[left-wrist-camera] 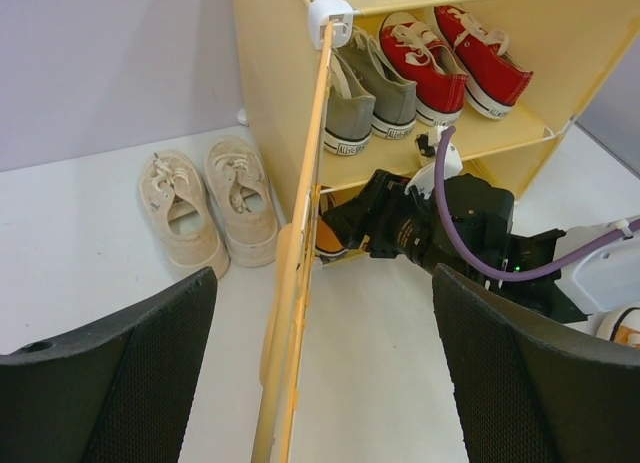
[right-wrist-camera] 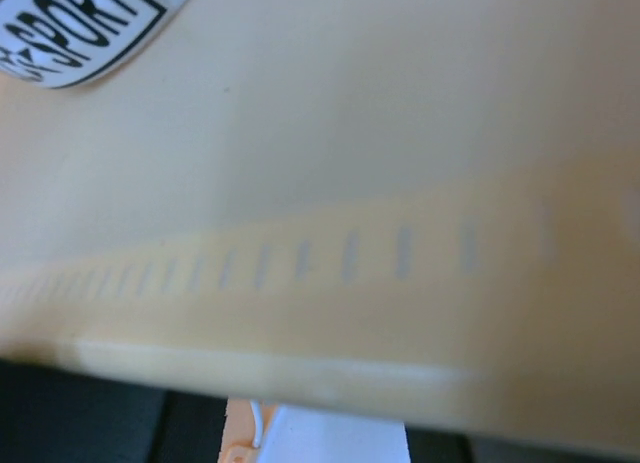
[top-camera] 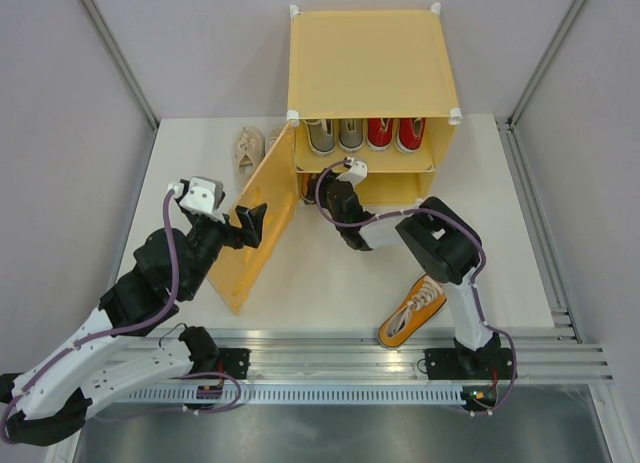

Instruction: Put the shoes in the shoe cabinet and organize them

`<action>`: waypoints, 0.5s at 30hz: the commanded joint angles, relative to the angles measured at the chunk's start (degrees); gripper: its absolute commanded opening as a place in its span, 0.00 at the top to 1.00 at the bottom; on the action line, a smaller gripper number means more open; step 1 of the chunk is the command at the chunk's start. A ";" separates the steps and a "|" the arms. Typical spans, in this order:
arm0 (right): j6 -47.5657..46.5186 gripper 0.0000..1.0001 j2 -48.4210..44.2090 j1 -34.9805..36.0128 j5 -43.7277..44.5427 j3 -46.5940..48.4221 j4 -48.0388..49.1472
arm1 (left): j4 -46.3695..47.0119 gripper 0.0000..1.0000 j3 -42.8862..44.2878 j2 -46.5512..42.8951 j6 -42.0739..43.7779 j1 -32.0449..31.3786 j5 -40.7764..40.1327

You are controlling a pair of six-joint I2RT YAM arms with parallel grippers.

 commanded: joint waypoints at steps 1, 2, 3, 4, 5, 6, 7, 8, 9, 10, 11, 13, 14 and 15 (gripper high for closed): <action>1.29 0.36 -2.91 -2.43 -0.11 -1.73 1.58 | -1.41 0.09 1.23 0.45 -1.79 0.26 0.21; 1.29 0.35 -3.35 -2.52 -0.11 -2.18 1.84 | -1.50 0.09 1.23 0.45 -1.79 0.26 -0.05; 1.20 0.33 -4.31 -2.52 -0.20 -2.70 2.02 | -1.50 0.09 1.23 0.45 -1.61 0.26 -0.14; 1.11 0.32 -4.84 -2.34 -0.29 -3.93 2.37 | -1.50 0.09 1.23 0.54 -1.61 0.26 -0.31; 1.20 0.32 -5.46 -2.43 -0.38 -4.46 2.54 | -1.59 0.09 1.23 0.54 -1.61 0.26 -0.58; 1.20 0.31 -6.60 -2.34 -0.46 -5.07 2.72 | -1.50 0.09 1.23 0.45 -1.52 0.26 -0.75; 0.76 0.30 -7.22 -2.25 -0.90 -6.13 3.24 | -1.50 0.09 1.23 0.19 -1.44 0.26 -0.84; 0.58 0.29 -7.74 -2.17 -1.16 -6.57 3.25 | -1.50 0.09 1.14 0.27 -1.44 0.26 -1.10; 0.41 0.29 -8.79 -2.08 -1.52 -7.01 3.25 | -1.50 0.09 1.14 0.19 -1.35 0.17 -1.37; 0.23 0.28 -9.33 -1.82 -1.52 -7.97 3.16 | -1.50 0.09 1.14 0.01 -1.35 0.26 -1.46; 0.23 0.28 -9.94 -1.64 -1.43 -8.68 3.16 | -1.50 0.09 1.05 0.10 -1.26 0.26 -1.72; 0.84 0.28 -11.70 -1.20 -1.95 -10.87 3.07 | -1.50 0.09 1.14 -0.08 -1.26 0.26 -1.90; 0.93 0.28 -13.71 -1.11 -1.87 -12.01 2.90 | -1.41 0.09 1.14 0.01 -1.26 0.17 -1.90; 1.46 0.28 -14.94 -1.02 -1.78 -13.42 2.81 | -1.41 0.09 1.05 0.01 -1.26 0.17 -1.98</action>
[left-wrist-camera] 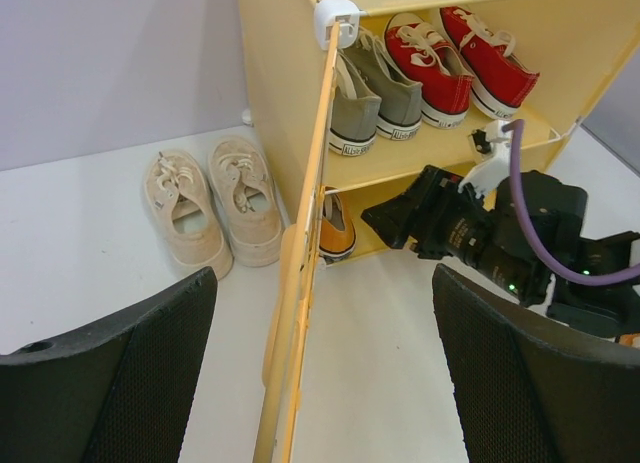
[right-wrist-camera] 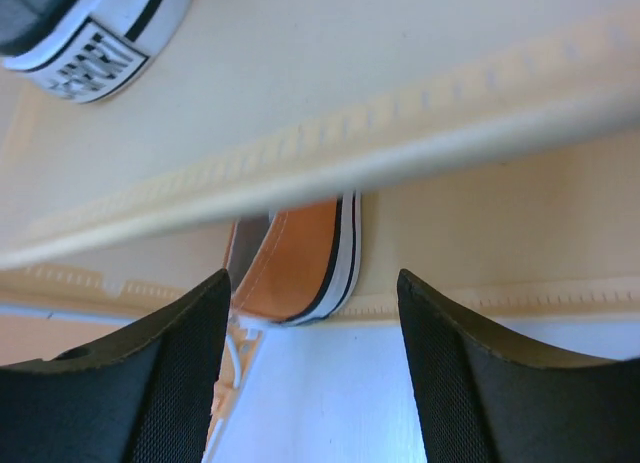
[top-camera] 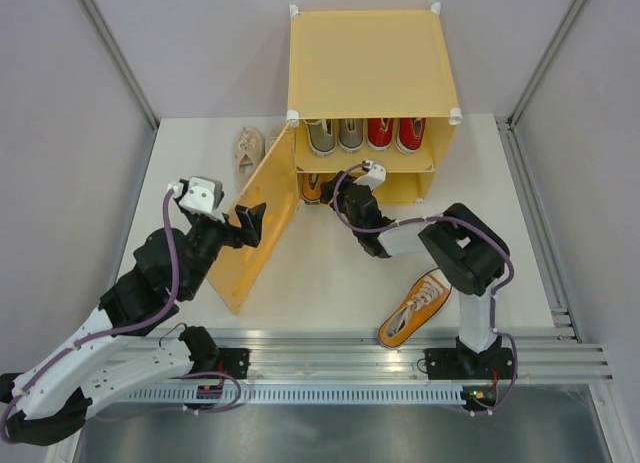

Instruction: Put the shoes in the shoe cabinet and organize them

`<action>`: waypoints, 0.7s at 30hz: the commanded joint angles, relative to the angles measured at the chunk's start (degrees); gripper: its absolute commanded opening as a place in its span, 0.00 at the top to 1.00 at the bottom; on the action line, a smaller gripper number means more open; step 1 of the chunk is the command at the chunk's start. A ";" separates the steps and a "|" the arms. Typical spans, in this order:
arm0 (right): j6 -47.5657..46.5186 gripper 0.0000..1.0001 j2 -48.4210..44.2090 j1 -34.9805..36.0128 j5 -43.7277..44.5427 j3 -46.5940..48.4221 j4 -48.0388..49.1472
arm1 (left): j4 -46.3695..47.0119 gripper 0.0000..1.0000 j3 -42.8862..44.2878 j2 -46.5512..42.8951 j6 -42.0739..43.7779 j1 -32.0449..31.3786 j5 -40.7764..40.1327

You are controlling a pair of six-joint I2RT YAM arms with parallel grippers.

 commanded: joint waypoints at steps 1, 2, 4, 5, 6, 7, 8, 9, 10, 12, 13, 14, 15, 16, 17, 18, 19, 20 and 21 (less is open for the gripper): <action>1.63 0.28 -6.69 1.07 -0.49 -5.77 1.66 | -1.28 0.09 0.99 0.01 -1.26 0.26 -1.48; 2.86 0.28 -8.27 1.17 -0.41 -7.19 0.52 | -1.28 0.09 0.99 -0.08 -1.26 0.26 -1.66; 3.74 0.30 -13.63 1.69 0.12 -9.48 -7.52 | -1.19 0.09 0.90 -0.17 -1.17 0.26 -1.75; 4.01 0.30 -15.47 2.04 1.43 -9.75 -11.58 | -1.19 0.09 0.81 0.01 -1.08 0.17 -2.01; 4.01 0.30 -19.32 2.57 3.01 -9.84 -15.89 | -1.11 0.09 0.73 0.01 -1.08 0.26 -2.18; 4.45 0.30 -21.19 3.88 4.85 -9.84 -25.24 | -0.93 0.09 0.64 0.18 -1.00 0.26 -2.36; 6.02 0.29 -24.86 4.50 8.87 -9.58 -30.29 | -1.02 0.09 0.64 0.27 -1.00 0.26 -2.36; 7.51 0.29 -26.64 5.03 10.56 -9.31 -35.39 | -1.02 0.09 0.64 0.27 -1.00 0.26 -2.27; 8.83 0.29 -28.39 5.99 11.89 -9.40 -44.58 | -1.02 0.09 0.64 0.45 -1.00 0.26 -2.27; 14.17 0.28 -33.67 6.79 14.97 -9.92 -52.98 | -1.02 0.09 0.72 0.62 -1.08 0.17 -2.19; 15.86 0.28 -35.42 7.31 15.50 -10.97 -60.07 | -1.02 0.09 0.72 0.71 -1.08 0.17 -2.10; 18.05 0.28 -38.84 7.67 15.94 -11.68 -63.36 | -1.02 0.09 0.64 0.80 -1.08 0.17 -2.01; 22.42 0.28 -40.35 7.84 15.94 -12.90 -69.74 | -1.02 0.09 0.64 0.80 -1.08 0.26 -1.92; 24.64 0.28 -41.84 8.11 16.03 -13.26 -72.94 | -0.93 0.09 0.64 0.89 -1.08 0.26 -2.10; 26.32 0.28 -44.29 8.54 16.12 -13.62 -76.02 | -0.93 0.09 0.64 0.89 -1.08 0.26 -2.10; 29.99 0.28 -45.28 9.24 16.55 -13.88 -81.97 | -0.93 0.09 0.64 0.98 -1.08 0.26 -2.19; 31.33 0.28 -46.16 9.51 16.65 -13.80 -84.63 | -0.93 0.09 0.64 1.06 -1.00 0.26 -2.27; 32.39 0.28 -47.73 9.95 16.56 -13.88 -86.92 | -1.02 0.09 0.64 1.06 -1.00 0.26 -2.19; 33.71 0.28 -48.36 11.00 16.56 -13.80 -90.95 | -1.02 0.09 0.64 1.15 -0.91 0.26 -2.27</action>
